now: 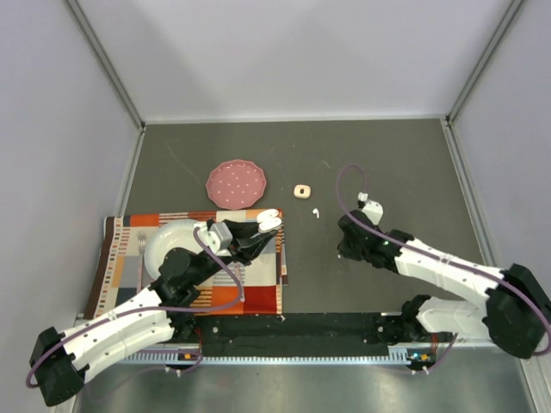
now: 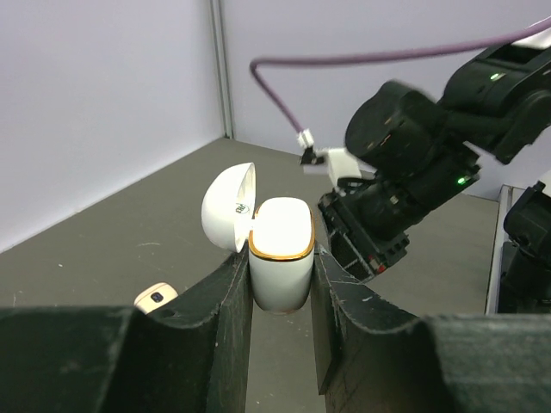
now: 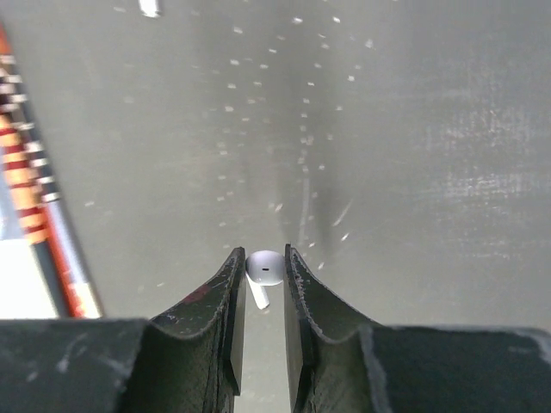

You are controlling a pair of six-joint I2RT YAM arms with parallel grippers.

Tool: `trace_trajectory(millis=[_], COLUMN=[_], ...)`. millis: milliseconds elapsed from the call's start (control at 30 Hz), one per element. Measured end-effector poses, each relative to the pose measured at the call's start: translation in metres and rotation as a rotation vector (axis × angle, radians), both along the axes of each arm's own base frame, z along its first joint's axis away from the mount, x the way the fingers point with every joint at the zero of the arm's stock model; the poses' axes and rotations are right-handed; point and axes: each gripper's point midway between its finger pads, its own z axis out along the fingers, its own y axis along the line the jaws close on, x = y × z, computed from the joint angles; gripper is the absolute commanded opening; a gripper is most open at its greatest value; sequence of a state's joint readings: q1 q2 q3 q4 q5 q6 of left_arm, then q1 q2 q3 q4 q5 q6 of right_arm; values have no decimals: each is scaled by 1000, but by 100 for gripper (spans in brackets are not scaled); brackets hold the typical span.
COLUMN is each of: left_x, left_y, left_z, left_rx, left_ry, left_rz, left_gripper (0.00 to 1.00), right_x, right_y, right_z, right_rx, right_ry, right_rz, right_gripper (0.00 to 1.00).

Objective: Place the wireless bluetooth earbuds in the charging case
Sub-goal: Pick up the left earbud from the center of the board, then insert the left earbud into the left side groove of the charging case.

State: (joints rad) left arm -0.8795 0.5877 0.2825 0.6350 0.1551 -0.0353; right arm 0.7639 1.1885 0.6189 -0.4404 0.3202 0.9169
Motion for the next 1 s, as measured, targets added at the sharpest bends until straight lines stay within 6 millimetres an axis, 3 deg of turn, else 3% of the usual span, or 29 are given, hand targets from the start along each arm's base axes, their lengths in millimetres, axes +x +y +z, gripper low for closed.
trace_trajectory(millis=[233, 667, 1000], left_x=[3, 6, 8], left_y=[-2, -4, -6], left_z=[-6, -7, -7], left_rx=[14, 6, -2], left_ry=[14, 35, 37], left_rz=[4, 12, 11], left_gripper=[0, 0, 0], right_x=[3, 4, -10], right_y=[22, 40, 74], right_z=[69, 182, 237], right_rx=[143, 415, 487], right_ry=[-269, -740, -950], right_rz=[55, 125, 301], right_gripper=[0, 0, 0])
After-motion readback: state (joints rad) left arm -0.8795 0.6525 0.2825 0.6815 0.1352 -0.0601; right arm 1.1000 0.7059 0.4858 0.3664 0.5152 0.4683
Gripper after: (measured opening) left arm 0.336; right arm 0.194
